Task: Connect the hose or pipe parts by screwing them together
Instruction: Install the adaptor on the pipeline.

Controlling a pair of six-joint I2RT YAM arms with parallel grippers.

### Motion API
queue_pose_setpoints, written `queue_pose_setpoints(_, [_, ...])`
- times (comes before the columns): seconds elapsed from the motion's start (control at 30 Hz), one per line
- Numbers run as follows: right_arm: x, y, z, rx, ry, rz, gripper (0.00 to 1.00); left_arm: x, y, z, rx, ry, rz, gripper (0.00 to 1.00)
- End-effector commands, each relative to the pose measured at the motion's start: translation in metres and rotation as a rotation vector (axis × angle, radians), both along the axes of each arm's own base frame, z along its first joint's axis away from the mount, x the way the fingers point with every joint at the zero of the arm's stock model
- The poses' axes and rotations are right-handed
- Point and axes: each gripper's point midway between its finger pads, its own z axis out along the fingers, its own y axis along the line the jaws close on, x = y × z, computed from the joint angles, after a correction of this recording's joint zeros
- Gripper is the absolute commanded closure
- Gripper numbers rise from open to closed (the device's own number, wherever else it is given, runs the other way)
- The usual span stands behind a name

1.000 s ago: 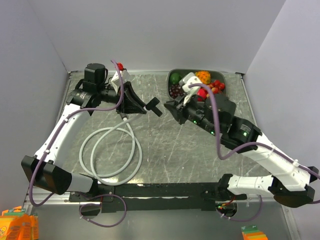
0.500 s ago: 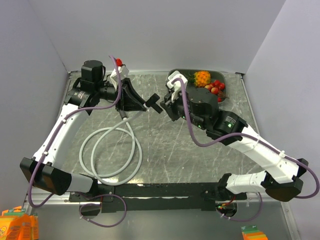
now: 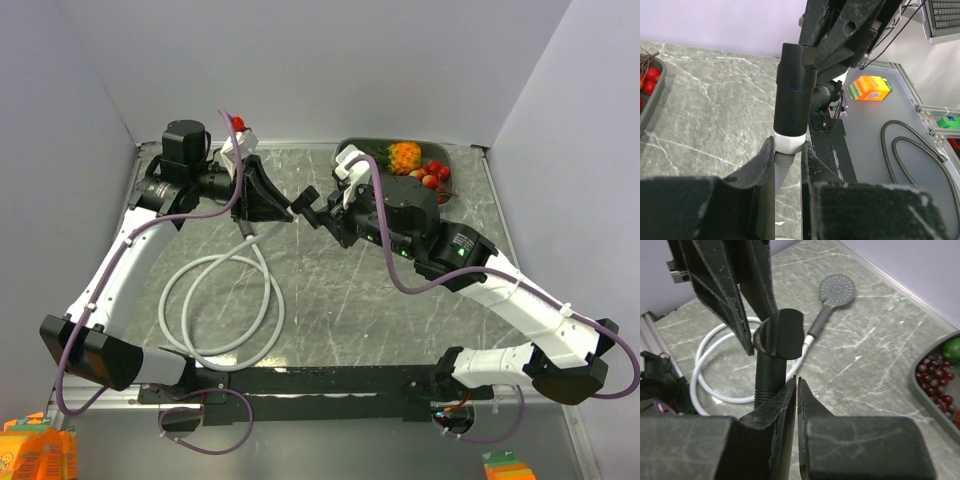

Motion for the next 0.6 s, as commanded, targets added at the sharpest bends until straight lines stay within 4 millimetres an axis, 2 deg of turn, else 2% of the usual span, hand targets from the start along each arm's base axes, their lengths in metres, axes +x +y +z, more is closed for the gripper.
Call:
queue_pose_setpoints(0.0, [-0.019,0.011,0.018,0.105,0.013,0.098,0.89,-0.009,0.002,0.02,-0.026,-0.06,0.008,0.99])
queue_pose_setpoints(0.1, [-0.022,0.016,0.02,0.123,0.01,0.125,0.89,-0.007,0.001,0.017,-0.022,-0.057,0.017,0.99])
queue_pose_setpoints(0.23, [-0.03,0.021,0.034,0.175,-0.013,0.184,0.88,-0.005,0.0,0.014,-0.02,-0.051,0.024,0.99])
queue_pose_setpoints(0.47, [-0.031,0.032,0.053,0.229,-0.036,0.224,0.88,-0.006,-0.003,0.01,-0.015,-0.048,0.02,0.99])
queue_pose_setpoints(0.57, [-0.027,0.037,0.054,0.24,-0.038,0.22,0.88,-0.007,-0.003,0.01,-0.013,-0.053,0.021,0.99])
